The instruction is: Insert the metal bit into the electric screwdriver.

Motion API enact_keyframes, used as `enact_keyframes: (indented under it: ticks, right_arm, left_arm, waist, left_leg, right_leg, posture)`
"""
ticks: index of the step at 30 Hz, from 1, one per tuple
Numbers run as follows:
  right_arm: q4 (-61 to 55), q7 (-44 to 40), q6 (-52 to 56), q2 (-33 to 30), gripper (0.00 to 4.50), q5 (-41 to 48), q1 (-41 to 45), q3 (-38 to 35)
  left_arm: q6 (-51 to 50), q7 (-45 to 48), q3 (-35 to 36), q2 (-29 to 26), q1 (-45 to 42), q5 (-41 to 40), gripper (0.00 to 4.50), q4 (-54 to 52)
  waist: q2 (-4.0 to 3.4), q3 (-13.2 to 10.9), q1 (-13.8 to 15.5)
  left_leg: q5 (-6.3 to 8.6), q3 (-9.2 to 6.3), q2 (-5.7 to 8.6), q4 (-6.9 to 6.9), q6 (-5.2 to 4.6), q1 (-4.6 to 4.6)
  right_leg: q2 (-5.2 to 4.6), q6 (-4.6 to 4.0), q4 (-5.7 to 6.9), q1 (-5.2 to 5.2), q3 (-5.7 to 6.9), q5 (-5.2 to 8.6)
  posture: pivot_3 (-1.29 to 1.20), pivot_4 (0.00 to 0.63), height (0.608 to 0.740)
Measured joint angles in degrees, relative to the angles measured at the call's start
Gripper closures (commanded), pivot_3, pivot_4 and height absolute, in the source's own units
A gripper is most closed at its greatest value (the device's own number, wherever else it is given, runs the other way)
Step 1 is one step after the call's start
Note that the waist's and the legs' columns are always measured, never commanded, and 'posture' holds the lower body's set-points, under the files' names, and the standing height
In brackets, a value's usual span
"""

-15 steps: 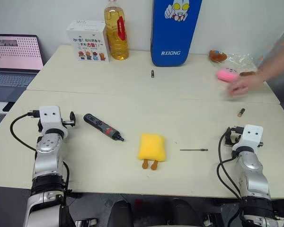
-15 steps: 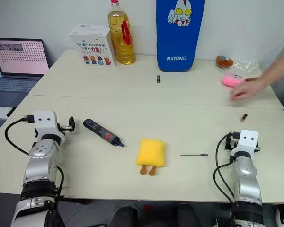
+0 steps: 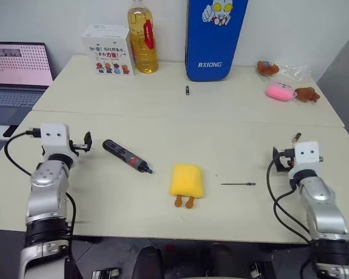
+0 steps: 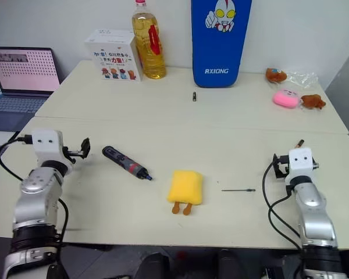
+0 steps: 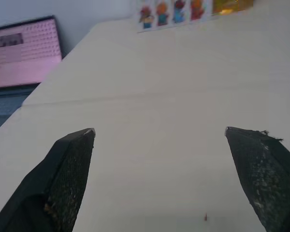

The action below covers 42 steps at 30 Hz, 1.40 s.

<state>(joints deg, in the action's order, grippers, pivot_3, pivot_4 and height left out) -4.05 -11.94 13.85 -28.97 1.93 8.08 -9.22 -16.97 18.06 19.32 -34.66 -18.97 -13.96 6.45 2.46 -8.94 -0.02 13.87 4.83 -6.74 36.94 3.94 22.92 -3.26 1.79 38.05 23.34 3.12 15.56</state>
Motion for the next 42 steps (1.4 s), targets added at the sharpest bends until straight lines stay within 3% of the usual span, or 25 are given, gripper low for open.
enact_keyframes:
  ticks: [8, 13, 22, 31, 41, 42]
  right_arm:
    - [-3.9, -14.2, -12.3, -9.4, 0.0, -3.2, -1.3, 7.5]
    - [-8.0, -24.1, -33.7, -16.3, 0.0, -7.7, -8.2, 15.8]
    - [1.2, -26.0, -49.5, -13.1, 0.0, -14.9, -1.7, 25.2]
    - [12.5, -26.4, -58.1, -7.1, 0.0, -18.8, 8.5, 31.3]
    - [18.0, -24.1, -62.4, -3.7, 0.0, -21.2, 12.1, 33.1]
    - [18.6, -23.9, -62.7, -3.3, 0.19, -21.6, 12.6, 33.2]
  left_arm:
    - [-6.0, 14.7, -5.5, -3.1, 3.0, -6.5, 0.0, -13.5]
    - [-10.7, 23.9, -8.8, -5.4, 7.5, -14.0, 0.0, -26.2]
    - [-16.5, 30.0, -11.5, -8.0, 10.6, -20.0, 0.0, -35.0]
    - [-19.4, 40.9, -10.5, -19.8, 19.7, -23.0, 0.0, -38.2]
    - [-19.7, 42.7, -8.2, -20.9, 22.9, -23.9, 0.0, -40.1]
    - [-19.7, 42.7, -7.8, -20.9, 23.0, -23.9, 0.0, -40.2]
  waist:
    - [-0.08, 0.0, -0.1]
    - [-0.07, 0.0, -0.1]
    - [-0.17, -0.1, -0.2]
    - [-0.23, -0.1, -0.3]
    - [-0.22, -0.1, -0.3]
    - [-0.23, -0.1, -0.4]
  left_leg:
    - [0.01, 0.05, 0.0, -0.01, -0.01, -0.03]
    - [0.02, 0.13, 0.0, 0.02, -0.01, -0.05]
    - [0.01, 0.13, -0.01, 0.03, -0.02, -0.18]
    - [0.01, 0.16, -0.03, 0.03, -0.02, -0.2]
    - [0.01, 0.14, -0.06, 0.03, -0.02, -0.25]
    - [0.01, 0.14, -0.06, 0.03, -0.02, -0.26]
  right_leg:
    - [0.05, 0.01, -0.02, 0.02, -0.11, 0.01]
    - [0.05, 0.08, -0.1, -0.01, -0.24, 0.05]
    - [0.12, -0.04, 0.0, -0.01, -0.33, 0.09]
    - [0.12, -0.12, 0.03, 0.02, -0.33, 0.13]
    - [0.16, -0.16, 0.09, 0.01, -0.32, 0.14]
    - [0.16, -0.16, 0.11, 0.01, -0.33, 0.14]
  posture:
    - [0.0, 0.15, 0.74]
    - [0.0, 0.15, 0.74]
    - [0.0, 0.15, 0.74]
    - [0.0, 0.15, 0.74]
    - [0.0, 0.15, 0.74]
    - [0.0, 0.15, 0.74]
